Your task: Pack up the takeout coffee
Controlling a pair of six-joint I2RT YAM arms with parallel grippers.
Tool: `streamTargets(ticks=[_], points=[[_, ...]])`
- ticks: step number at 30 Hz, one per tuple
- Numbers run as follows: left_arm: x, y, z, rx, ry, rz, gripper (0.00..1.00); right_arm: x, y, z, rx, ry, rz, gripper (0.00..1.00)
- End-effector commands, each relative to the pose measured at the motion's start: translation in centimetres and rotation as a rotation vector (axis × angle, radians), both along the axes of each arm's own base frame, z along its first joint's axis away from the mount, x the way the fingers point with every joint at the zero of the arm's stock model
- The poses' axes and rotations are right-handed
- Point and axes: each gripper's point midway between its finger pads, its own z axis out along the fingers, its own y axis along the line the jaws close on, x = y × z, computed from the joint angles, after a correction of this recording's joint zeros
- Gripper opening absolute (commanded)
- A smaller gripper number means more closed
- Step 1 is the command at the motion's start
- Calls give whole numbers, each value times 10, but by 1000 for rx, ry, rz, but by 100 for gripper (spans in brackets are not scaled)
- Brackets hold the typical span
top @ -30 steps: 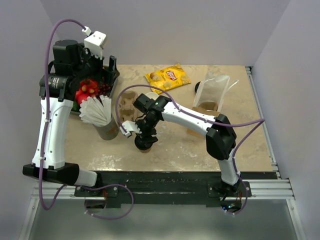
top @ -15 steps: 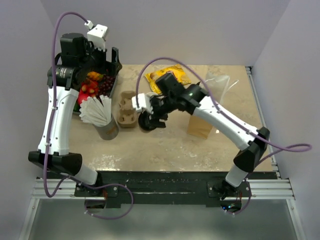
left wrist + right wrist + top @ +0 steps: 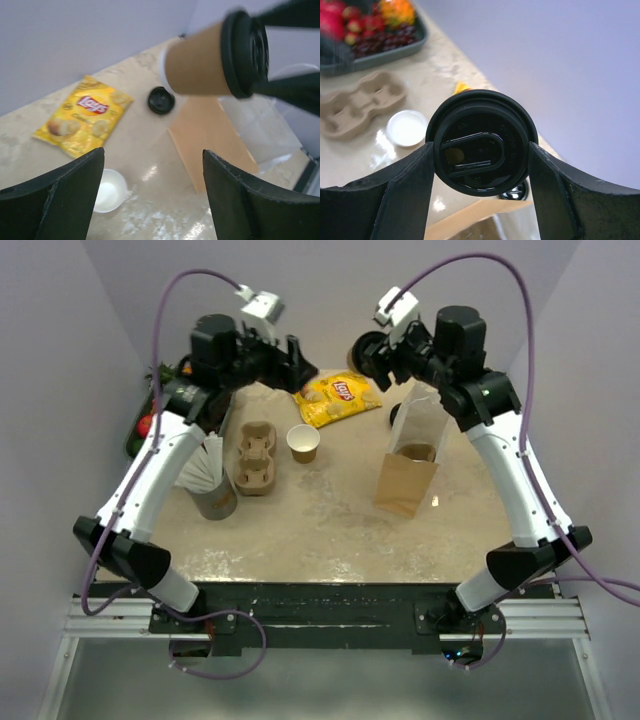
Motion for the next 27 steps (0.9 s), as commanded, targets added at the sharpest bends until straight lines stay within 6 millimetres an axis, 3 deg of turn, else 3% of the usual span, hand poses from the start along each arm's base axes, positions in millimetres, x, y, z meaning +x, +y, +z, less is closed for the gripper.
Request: streamTargets(ticks=[1, 2, 5, 7, 11, 21, 27], points=[[-21, -82, -17, -22, 13, -189, 84, 6, -58, 82, 149, -202, -189, 44], [-23, -94, -32, -14, 45, -223, 84, 7, -65, 85, 152, -211, -205, 44], [-41, -133, -51, -2, 79, -328, 85, 9, -89, 89, 172, -222, -273, 44], [-57, -157, -58, 11, 81, -396, 86, 11, -105, 89, 188, -221, -316, 44], [-64, -189, -75, 26, 107, -447, 86, 9, -124, 86, 181, -220, -364, 44], [-44, -226, -90, 35, 119, -367, 83, 1, -145, 79, 174, -217, -408, 45], [-24, -223, -105, 72, 138, -258, 71, 3, -147, 76, 179, -205, -410, 45]])
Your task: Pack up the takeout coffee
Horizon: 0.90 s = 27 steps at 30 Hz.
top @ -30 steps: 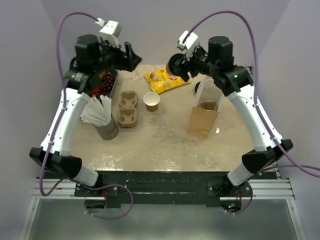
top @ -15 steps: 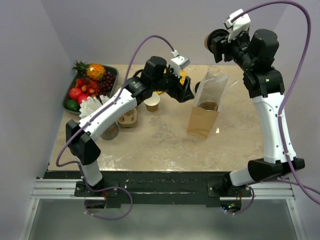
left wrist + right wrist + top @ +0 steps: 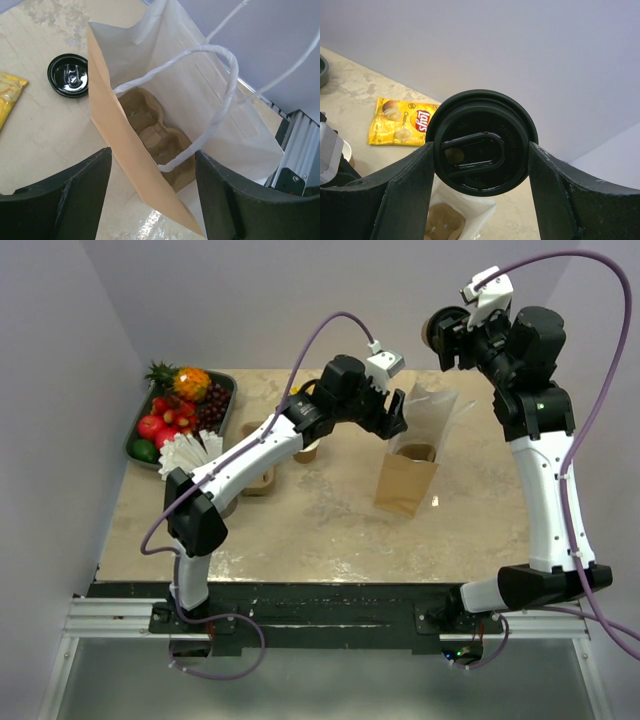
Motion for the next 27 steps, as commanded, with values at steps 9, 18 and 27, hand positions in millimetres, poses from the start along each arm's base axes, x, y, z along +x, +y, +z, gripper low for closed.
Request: streamTargets(ticks=[9, 18, 27], points=[[17, -6, 8, -8, -47, 72, 46, -16, -9, 34, 26, -98, -22, 44], [1, -10, 18, -14, -74, -21, 1, -40, 3, 27, -30, -91, 75, 40], [-29, 33, 44, 95, -217, -122, 0, -78, 12, 22, -70, -61, 164, 39]])
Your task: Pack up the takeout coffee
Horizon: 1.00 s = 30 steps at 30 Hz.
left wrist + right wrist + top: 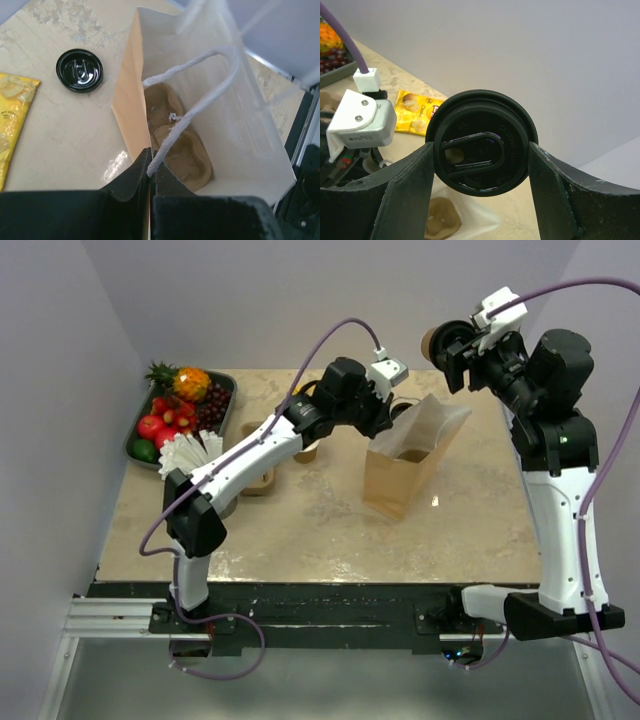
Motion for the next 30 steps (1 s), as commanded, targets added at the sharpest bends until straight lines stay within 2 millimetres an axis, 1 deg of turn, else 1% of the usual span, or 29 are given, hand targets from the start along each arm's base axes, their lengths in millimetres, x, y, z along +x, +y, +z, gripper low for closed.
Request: streamTargets(ticks=[1, 2, 3, 5, 6, 7, 9, 11, 12, 14, 15, 16, 17, 18, 19, 21, 22, 24, 26, 28, 29, 30], points=[[-29, 36, 56, 33, -173, -91, 0, -27, 6, 7, -41, -15, 69, 38], [-32, 43, 56, 54, -180, -90, 0, -31, 7, 8, -54, -20, 82, 38], [-38, 53, 62, 59, -200, -87, 0, -36, 7, 11, -59, -26, 84, 38], [-40, 63, 69, 72, -249, -77, 0, -47, 8, 9, -72, -15, 102, 38], [-45, 70, 74, 74, -264, -75, 0, -50, 9, 8, -72, -11, 107, 38], [-46, 74, 74, 87, -275, -73, 0, -56, 9, 7, -70, -4, 113, 38], [-54, 82, 73, 103, -282, -82, 0, -63, 13, 2, -62, 15, 141, 38], [-56, 88, 70, 122, -304, -82, 0, -73, 16, -3, -49, 34, 165, 38], [-60, 95, 63, 138, -307, -81, 0, -79, 21, -4, -42, 37, 193, 38], [-57, 103, 60, 145, -333, -47, 0, -92, 26, -9, -32, 55, 231, 37], [-62, 108, 51, 153, -323, -43, 0, -97, 29, -11, -28, 62, 251, 37], [-63, 110, 47, 156, -318, -43, 0, -105, 34, -15, -25, 77, 294, 37], [-64, 111, 44, 153, -315, -39, 0, -112, 36, -17, -26, 79, 308, 37], [-66, 114, 35, 164, -301, -38, 0, -117, 38, -19, -26, 85, 323, 37], [-68, 114, 31, 170, -294, -41, 0, -125, 40, -25, -28, 105, 346, 36], [-70, 117, 22, 179, -275, -41, 0, -137, 42, -28, -63, 97, 383, 36], [-73, 116, 19, 174, -259, -48, 0, -145, 44, -34, -71, 122, 412, 34], [-78, 117, 17, 167, -241, -55, 0, -155, 44, -42, -116, 123, 440, 33], [-81, 117, 20, 155, -240, -61, 0, -162, 44, -57, -156, 155, 466, 32], [-82, 119, 31, 132, -282, -59, 0, -166, 44, -61, -171, 156, 477, 31], [-82, 120, 32, 126, -294, -57, 0, -165, 44, -62, -173, 157, 479, 31], [-84, 123, 40, 109, -316, -53, 0, -165, 44, -61, -172, 154, 484, 31]])
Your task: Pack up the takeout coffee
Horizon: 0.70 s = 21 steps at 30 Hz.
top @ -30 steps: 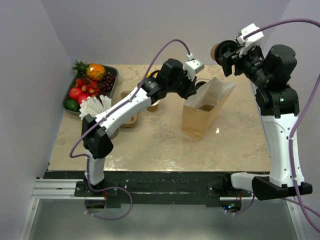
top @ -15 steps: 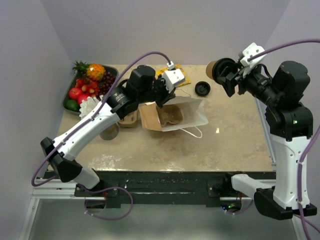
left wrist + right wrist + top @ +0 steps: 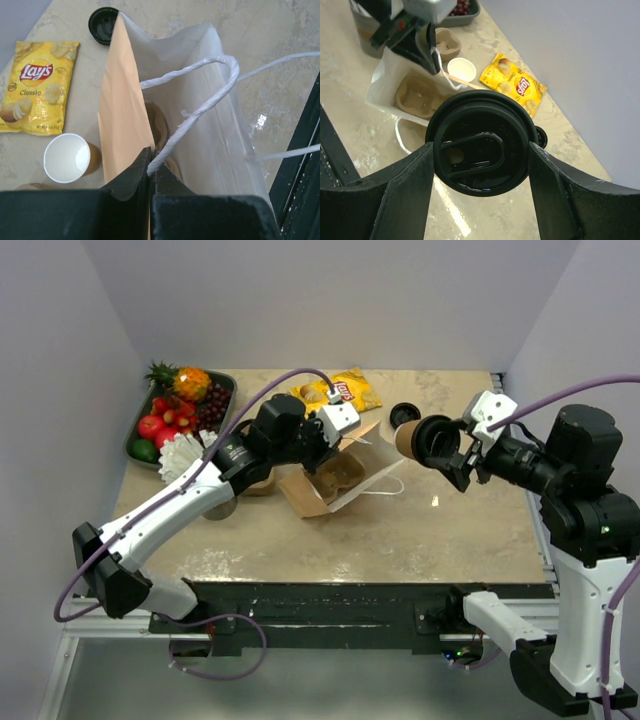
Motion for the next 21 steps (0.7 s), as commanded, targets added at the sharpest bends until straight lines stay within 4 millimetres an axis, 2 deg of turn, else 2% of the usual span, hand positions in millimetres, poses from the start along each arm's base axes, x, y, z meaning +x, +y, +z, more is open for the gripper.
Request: streamTargets(ticks=[1, 5, 13, 21], points=[[-5, 6, 44, -107, -115, -7, 0, -8, 5, -10, -36, 5, 72, 30], [-7, 6, 43, -112, -92, 1, 0, -1, 9, -10, -30, 6, 86, 29], [-9, 6, 49, -147, -85, 13, 0, -16, 10, -21, -100, 7, 161, 27], [-5, -2, 51, -173, -67, 14, 0, -22, 17, -28, -68, 52, 203, 25]])
